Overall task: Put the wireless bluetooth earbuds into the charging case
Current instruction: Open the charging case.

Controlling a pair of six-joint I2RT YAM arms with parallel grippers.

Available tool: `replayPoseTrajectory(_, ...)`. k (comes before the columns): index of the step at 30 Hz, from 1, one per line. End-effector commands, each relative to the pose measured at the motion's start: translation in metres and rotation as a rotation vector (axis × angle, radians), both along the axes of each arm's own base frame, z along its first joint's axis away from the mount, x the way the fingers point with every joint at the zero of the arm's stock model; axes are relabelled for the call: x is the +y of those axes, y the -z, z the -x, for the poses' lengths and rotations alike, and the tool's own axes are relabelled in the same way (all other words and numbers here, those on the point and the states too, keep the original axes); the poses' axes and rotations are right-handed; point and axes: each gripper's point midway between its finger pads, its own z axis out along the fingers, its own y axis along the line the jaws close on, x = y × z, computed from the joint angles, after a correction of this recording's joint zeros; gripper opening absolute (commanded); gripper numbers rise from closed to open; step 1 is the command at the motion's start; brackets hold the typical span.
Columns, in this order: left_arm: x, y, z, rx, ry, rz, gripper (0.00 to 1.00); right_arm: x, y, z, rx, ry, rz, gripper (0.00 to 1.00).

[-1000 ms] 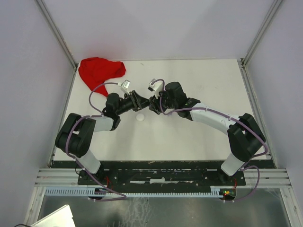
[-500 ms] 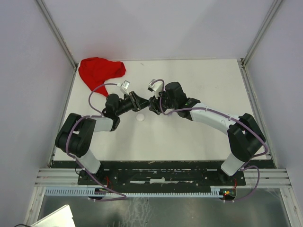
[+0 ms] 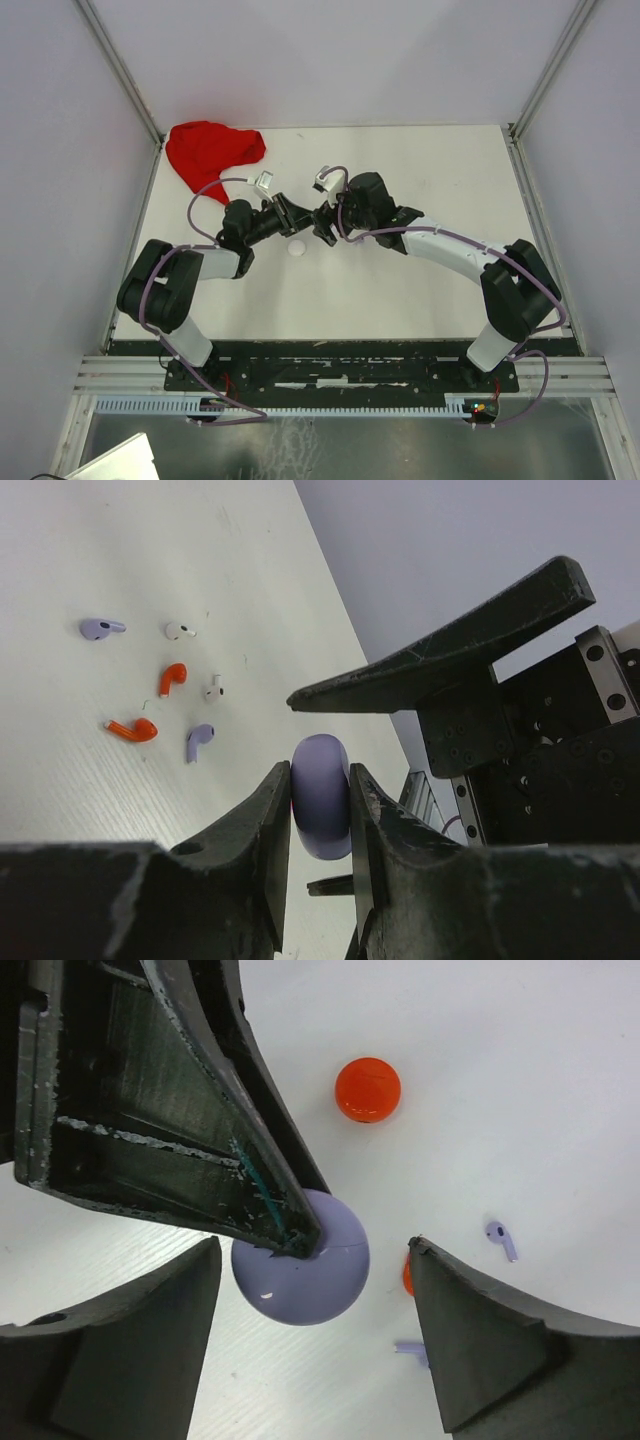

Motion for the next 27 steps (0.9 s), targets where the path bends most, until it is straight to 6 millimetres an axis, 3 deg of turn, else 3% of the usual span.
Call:
replayPoseTrajectory(1, -0.004, -0.015, 0.002, -0.038, 0.023, 0.046, 0.03, 0.0, -0.051, -0.017, -0.1, 0.035, -0.083, 0.87)
replayPoseTrajectory(7, 0.0, -0.01, -0.005, -0.01, -0.004, 0.06, 0.03, -0.029, -0.082, -0.018, -0.119, 0.183, -0.125, 1.0)
replayPoseTrajectory(11, -0.001, -0.01, -0.007, -0.006, -0.006, 0.063, 0.03, -0.052, -0.09, -0.023, -0.085, 0.319, -0.135, 0.99)
replayPoseTrajectory(19, -0.002, -0.019, -0.009, -0.011, -0.007, 0.098, 0.03, -0.059, -0.065, -0.029, -0.023, 0.391, -0.082, 0.99)
replayPoseTrajectory(27, -0.003, -0.025, -0.007, -0.013, -0.001, 0.127, 0.03, -0.053, -0.042, -0.033, 0.018, 0.387, -0.057, 0.99)
